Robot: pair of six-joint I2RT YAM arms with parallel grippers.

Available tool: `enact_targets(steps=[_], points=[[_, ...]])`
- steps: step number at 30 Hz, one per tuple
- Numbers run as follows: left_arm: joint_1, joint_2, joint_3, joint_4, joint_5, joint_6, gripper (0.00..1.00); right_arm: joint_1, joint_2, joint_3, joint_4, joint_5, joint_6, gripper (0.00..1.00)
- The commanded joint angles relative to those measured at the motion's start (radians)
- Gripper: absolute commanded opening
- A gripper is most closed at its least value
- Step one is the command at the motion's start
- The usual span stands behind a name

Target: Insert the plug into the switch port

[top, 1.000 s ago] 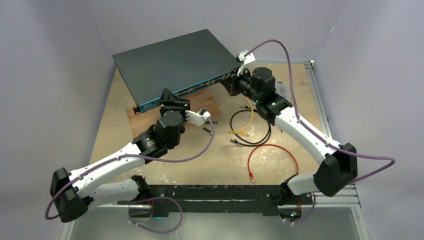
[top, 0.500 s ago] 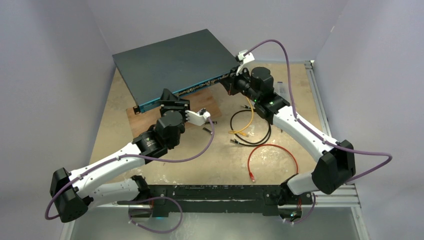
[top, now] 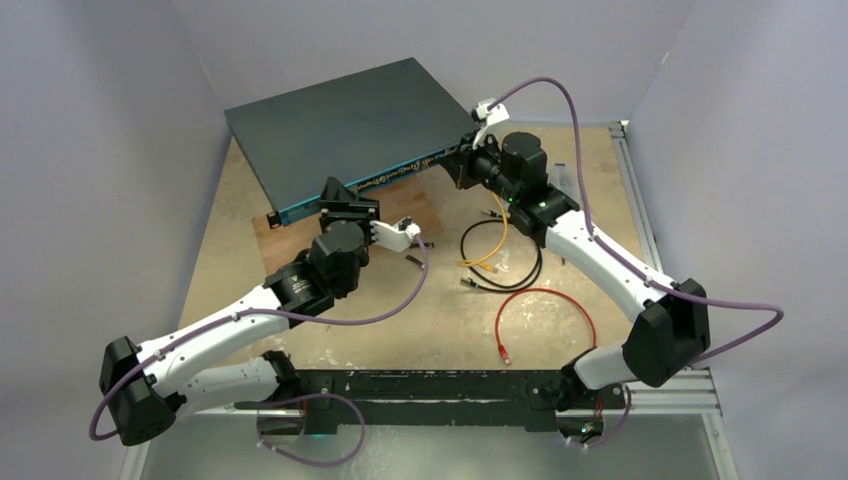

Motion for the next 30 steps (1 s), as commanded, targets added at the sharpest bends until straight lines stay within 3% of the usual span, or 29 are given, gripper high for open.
enact_targets(steps=[1, 11, 23, 30], points=[[0.027, -0.018, -0.002, -0.119, -0.04, -0.093, 0.0, 0.003, 0.044, 0.062, 0.095, -0.001, 0.017, 0.0], [0.027, -0.028, 0.005, -0.148, -0.009, -0.107, 0.0, 0.003, 0.065, 0.043, 0.169, -0.044, 0.028, 0.0], [0.025, -0.031, 0.025, -0.194, 0.027, -0.132, 0.0, 0.003, 0.059, -0.082, 0.465, -0.074, 0.052, 0.0], [0.025, -0.041, 0.037, -0.216, 0.048, -0.148, 0.0, 0.003, 0.109, -0.105, 0.538, -0.123, 0.092, 0.0]])
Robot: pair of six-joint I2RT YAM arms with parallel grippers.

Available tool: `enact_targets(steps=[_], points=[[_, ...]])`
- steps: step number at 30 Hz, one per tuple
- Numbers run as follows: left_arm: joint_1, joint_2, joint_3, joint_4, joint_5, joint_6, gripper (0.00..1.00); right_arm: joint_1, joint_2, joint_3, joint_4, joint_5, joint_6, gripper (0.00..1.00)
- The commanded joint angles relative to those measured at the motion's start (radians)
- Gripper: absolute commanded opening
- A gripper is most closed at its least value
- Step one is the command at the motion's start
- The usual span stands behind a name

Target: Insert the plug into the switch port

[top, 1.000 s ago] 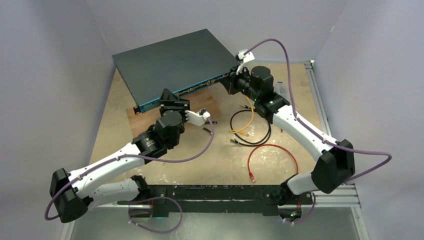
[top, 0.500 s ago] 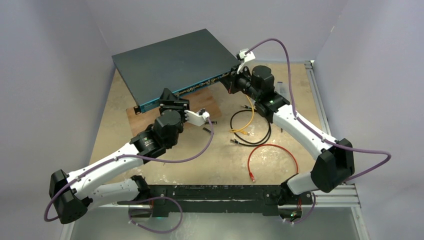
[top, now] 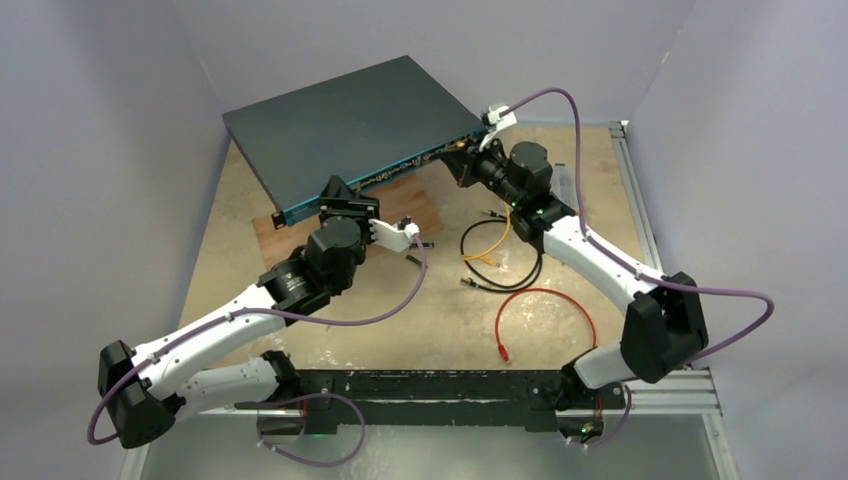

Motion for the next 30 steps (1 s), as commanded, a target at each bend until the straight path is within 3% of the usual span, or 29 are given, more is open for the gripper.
enact_targets(steps=[1, 9, 15, 30], points=[[0.01, -0.026, 0.004, -0.145, -0.032, -0.103, 0.0, 0.03, 0.097, 0.006, 0.273, -0.067, 0.054, 0.0], [0.009, -0.029, 0.005, -0.151, -0.03, -0.106, 0.0, 0.03, 0.073, -0.018, 0.276, -0.081, 0.072, 0.0], [0.01, -0.041, -0.008, -0.14, -0.048, -0.092, 0.0, 0.03, -0.015, -0.049, 0.182, -0.058, 0.053, 0.0], [0.012, -0.046, -0.019, -0.099, -0.072, -0.069, 0.0, 0.03, -0.391, -0.216, -0.059, 0.186, -0.091, 0.2]])
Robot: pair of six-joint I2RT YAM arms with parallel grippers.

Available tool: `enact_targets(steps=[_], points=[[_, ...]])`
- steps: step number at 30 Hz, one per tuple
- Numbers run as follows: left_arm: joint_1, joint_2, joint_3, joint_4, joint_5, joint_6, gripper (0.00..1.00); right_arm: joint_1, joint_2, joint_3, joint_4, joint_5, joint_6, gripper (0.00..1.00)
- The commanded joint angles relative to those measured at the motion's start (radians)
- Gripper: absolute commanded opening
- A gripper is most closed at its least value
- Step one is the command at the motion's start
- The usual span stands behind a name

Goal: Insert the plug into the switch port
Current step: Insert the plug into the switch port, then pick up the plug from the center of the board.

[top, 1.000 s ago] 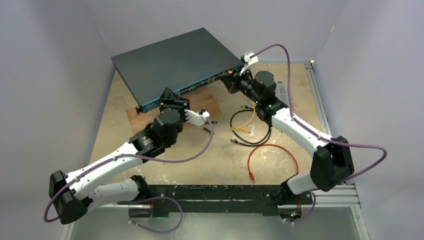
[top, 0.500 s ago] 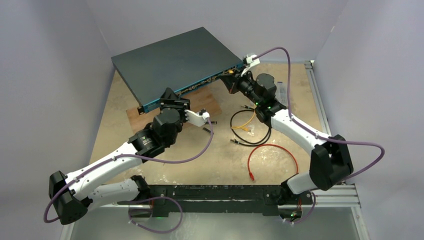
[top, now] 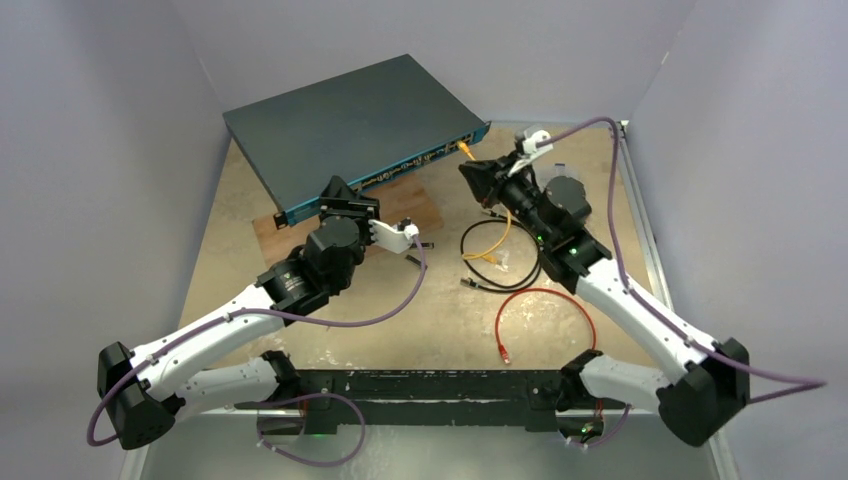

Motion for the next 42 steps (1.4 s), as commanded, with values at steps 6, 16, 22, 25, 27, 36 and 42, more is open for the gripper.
enact_targets(steps=[6, 16, 22, 25, 27, 36, 42], points=[[0.003, -0.051, -0.022, -0.08, -0.099, -0.067, 0.0, -0.003, -0.25, -0.116, -0.129, 0.189, -0.093, 0.34], [0.003, -0.052, -0.009, -0.078, -0.106, -0.069, 0.13, -0.003, -0.424, -0.188, -0.176, 0.242, -0.094, 0.53], [0.002, -0.069, 0.0, -0.083, -0.09, -0.081, 0.39, -0.003, -0.461, -0.21, -0.176, 0.263, -0.094, 0.56], [0.001, -0.068, 0.017, -0.089, -0.087, -0.095, 0.51, -0.003, -0.459, -0.212, -0.175, 0.261, -0.094, 0.56], [0.0, -0.066, 0.031, -0.093, -0.088, -0.107, 0.59, -0.003, -0.456, -0.211, -0.176, 0.259, -0.094, 0.57], [-0.005, -0.069, 0.066, -0.112, -0.07, -0.141, 0.83, -0.003, -0.483, -0.226, -0.175, 0.266, -0.091, 0.64], [-0.015, -0.081, 0.124, -0.164, -0.023, -0.196, 0.93, -0.003, -0.506, -0.243, -0.181, 0.268, -0.076, 0.74]])
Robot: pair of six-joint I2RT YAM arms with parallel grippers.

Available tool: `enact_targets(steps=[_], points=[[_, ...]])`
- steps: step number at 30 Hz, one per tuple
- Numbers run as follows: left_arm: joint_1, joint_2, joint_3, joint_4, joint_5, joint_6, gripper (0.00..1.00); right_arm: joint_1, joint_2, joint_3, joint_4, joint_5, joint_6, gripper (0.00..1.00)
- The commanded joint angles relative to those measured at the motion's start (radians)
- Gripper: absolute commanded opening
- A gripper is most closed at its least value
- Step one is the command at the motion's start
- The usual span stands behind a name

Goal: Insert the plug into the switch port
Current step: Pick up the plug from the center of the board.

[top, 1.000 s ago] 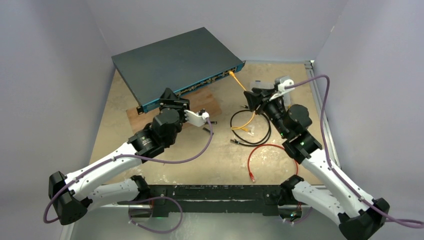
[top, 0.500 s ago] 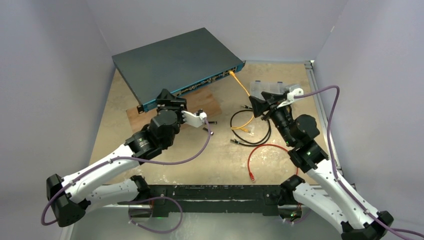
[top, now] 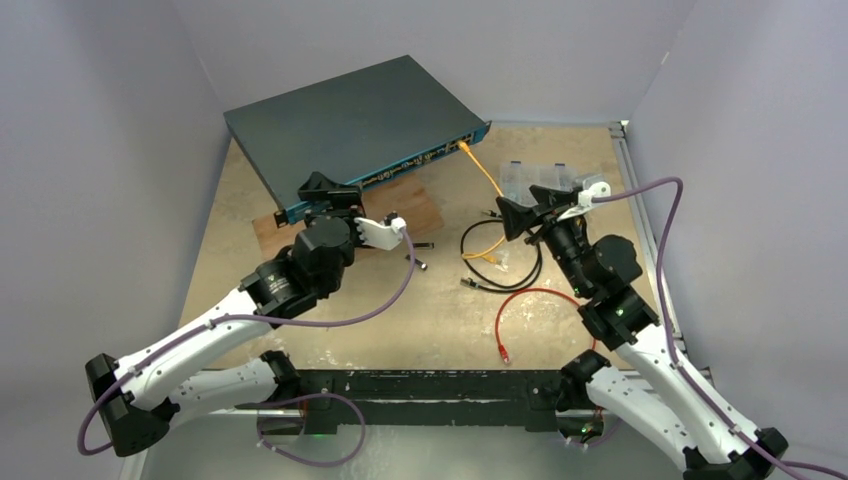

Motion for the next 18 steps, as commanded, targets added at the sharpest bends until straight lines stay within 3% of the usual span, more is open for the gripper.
enact_targets(steps=[1, 2, 18], points=[[-0.012, -0.031, 0.099, -0.037, 0.048, -0.079, 0.94, -0.003, -0.024, -0.01, 0.003, 0.023, 0.007, 0.89], [-0.014, -0.035, 0.115, -0.049, 0.066, -0.094, 0.94, -0.003, -0.026, -0.009, 0.0, 0.02, 0.009, 0.98], [-0.016, -0.123, 0.247, -0.069, 0.312, -0.284, 0.99, -0.003, -0.074, 0.005, -0.057, 0.117, 0.082, 0.99]])
